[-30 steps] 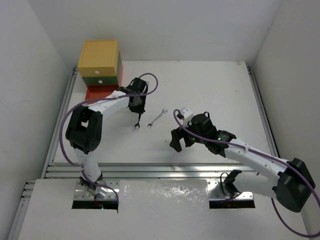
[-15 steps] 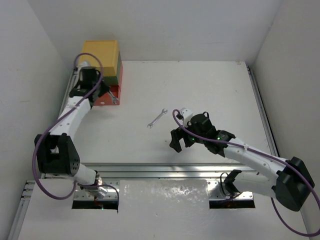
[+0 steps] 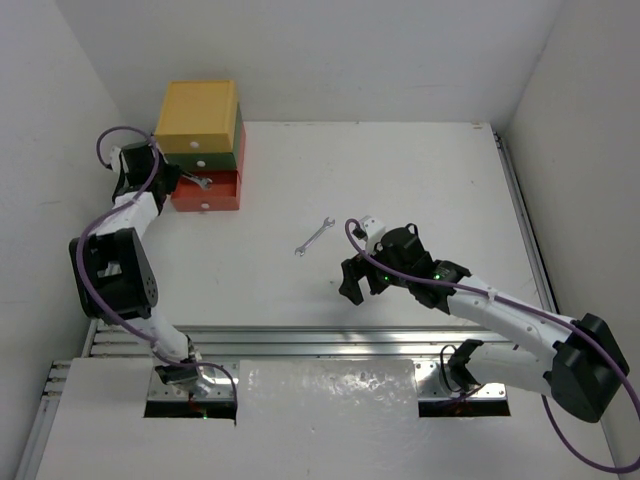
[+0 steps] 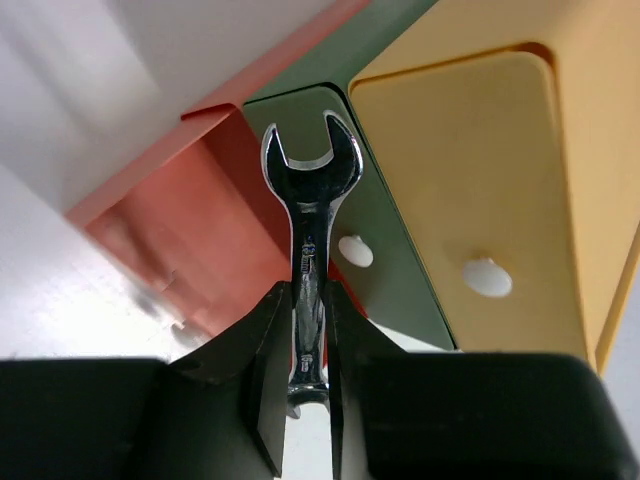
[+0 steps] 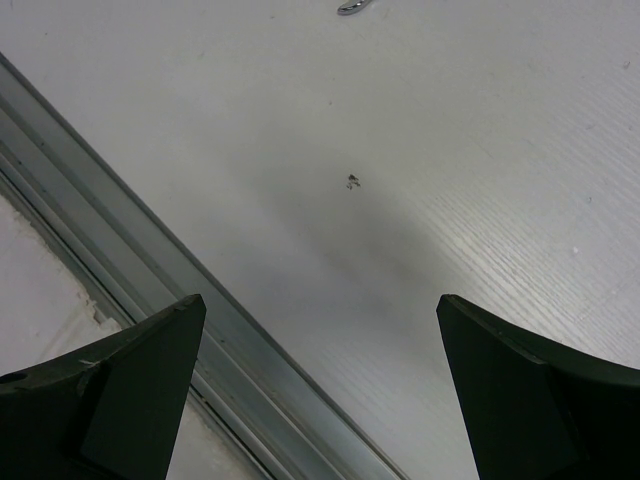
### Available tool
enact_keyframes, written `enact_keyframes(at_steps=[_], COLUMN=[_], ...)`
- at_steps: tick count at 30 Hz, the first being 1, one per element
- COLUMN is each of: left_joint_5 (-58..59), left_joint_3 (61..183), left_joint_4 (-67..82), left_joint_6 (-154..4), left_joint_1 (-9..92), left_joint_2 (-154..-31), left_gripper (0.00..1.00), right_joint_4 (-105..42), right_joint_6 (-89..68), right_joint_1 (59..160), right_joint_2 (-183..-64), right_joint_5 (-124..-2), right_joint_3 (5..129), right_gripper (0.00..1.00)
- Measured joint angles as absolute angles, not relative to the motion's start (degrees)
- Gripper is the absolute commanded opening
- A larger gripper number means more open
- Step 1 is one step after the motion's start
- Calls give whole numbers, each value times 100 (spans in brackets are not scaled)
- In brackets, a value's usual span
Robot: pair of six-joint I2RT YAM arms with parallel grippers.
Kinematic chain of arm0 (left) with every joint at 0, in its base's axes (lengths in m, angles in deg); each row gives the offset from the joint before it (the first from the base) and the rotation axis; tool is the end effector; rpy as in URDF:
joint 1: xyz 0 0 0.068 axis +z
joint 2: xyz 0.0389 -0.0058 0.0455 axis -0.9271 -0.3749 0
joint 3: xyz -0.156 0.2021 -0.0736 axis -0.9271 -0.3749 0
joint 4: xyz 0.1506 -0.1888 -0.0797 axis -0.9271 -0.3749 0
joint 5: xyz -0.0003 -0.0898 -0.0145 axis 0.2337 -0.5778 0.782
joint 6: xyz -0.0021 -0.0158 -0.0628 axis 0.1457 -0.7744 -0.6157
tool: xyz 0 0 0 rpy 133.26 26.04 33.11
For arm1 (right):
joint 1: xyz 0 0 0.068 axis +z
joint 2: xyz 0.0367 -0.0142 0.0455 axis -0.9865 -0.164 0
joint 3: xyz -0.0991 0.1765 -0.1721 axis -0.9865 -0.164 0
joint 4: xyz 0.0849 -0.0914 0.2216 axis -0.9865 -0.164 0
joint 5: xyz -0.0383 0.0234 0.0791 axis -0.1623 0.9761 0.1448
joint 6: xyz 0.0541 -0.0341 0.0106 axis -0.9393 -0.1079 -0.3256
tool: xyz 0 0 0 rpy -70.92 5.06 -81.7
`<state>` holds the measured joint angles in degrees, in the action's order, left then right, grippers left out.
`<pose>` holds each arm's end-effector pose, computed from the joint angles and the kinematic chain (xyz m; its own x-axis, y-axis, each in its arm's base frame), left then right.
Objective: Sort the tools into containers
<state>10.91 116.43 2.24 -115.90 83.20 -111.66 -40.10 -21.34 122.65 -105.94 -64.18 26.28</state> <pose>0.3719 0.1029 0.2438 -0.0746 -0.8443 -0.5306 -0.5778 0.4703 -0.6671 0.1752 0.1660 0.2045 -0.6608 -0.1857 -0.7273 -0.5570 0.7708 0.3093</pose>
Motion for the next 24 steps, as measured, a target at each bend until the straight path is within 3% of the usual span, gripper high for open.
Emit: enact_keyframes(at_steps=[4, 8, 14, 16, 19, 24], left_joint_5=[748, 372, -247, -478, -677, -738], left_joint_3=[11643, 11643, 11584, 11403, 11156, 10952], left_joint_4=[620, 886, 1264, 1245, 899, 296], left_joint_6=[-11837, -12020, -12160, -12149, -11913, -11030], left_joint_1=[8344, 8342, 8333, 8331, 8288, 7977], left_joint_2=[-11562, -11732, -11656, -11374, -10567, -8530], left_gripper=[24, 56, 64, 69, 94, 100], right_joint_4=[-4010, -4010, -3988, -3956, -4218, -5088], right_joint_6=[-2123, -2119, -2189, -2377, -2851, -4038], right_joint_1=[12265, 12265, 12265, 12267, 12269, 12334], right_joint_2=[-10594, -10653, -10957, -11166, -11676, -12871], right_joint_5=[-6422, -6429, -6490, -6632, -6988, -8007], right_joint_3=[2628, 2628, 2630, 2652, 3004, 4685], right_gripper=[99, 99, 99, 99, 99, 99])
